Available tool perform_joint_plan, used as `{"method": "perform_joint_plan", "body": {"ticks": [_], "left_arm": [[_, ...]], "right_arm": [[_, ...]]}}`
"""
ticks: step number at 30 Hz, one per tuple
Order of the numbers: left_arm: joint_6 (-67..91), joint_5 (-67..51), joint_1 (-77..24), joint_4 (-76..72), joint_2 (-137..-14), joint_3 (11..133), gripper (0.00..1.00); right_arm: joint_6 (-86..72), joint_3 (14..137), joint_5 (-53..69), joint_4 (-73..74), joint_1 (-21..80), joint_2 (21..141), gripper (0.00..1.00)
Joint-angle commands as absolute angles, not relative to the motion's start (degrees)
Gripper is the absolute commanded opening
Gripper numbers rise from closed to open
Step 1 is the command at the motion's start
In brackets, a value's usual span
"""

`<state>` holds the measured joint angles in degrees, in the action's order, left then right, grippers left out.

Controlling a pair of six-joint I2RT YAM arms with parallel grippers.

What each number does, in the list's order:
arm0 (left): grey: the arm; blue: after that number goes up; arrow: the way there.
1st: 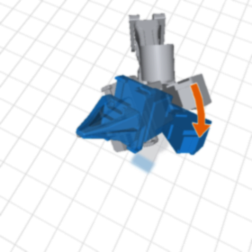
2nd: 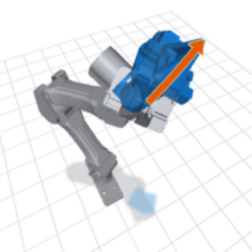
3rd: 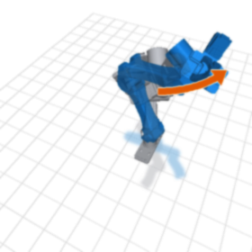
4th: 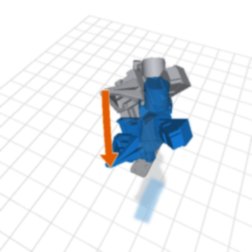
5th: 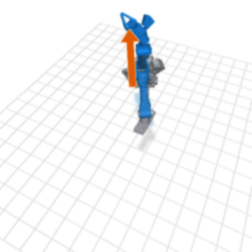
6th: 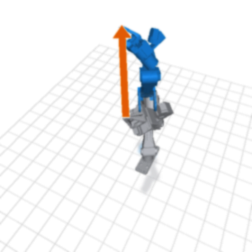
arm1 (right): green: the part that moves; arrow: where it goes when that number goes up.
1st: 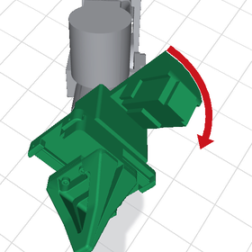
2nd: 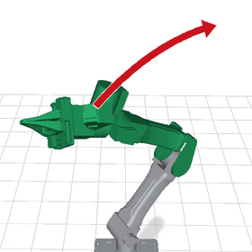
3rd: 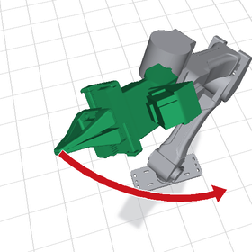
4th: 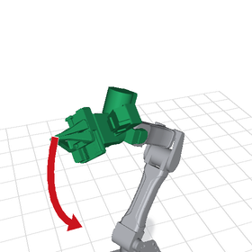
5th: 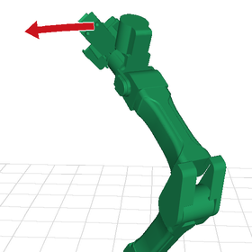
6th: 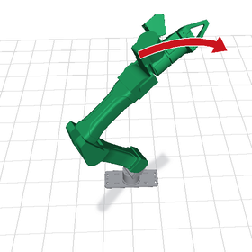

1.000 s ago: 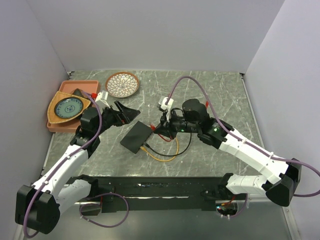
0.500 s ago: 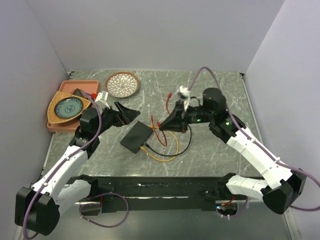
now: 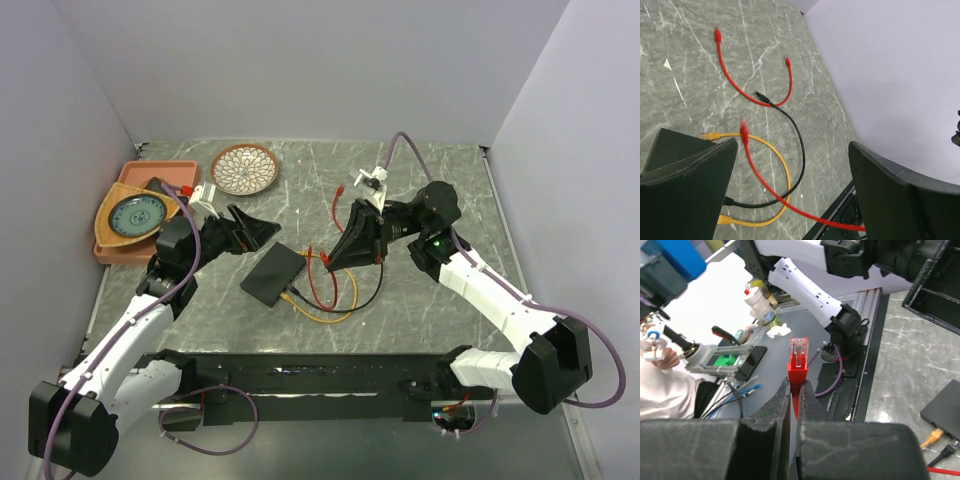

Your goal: Insert the plug into the switch port

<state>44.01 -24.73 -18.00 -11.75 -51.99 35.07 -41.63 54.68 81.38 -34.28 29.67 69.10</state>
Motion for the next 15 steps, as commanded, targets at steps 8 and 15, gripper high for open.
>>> {"method": "perform_joint_plan", "body": {"ticks": [8, 15], "left_arm": [[42.98, -25.31, -18.19, -13.62, -52.73, 38.23, 0.99], [42.37, -21.98, -18.19, -9.86, -55.28, 39.37, 0.99]], "right_arm": [[-8.48, 66.08, 65.76, 9.51, 29.27, 65.48, 0.00], [1.04, 67.33, 34.32, 22.93, 29.44, 61.01, 0.00]]}}
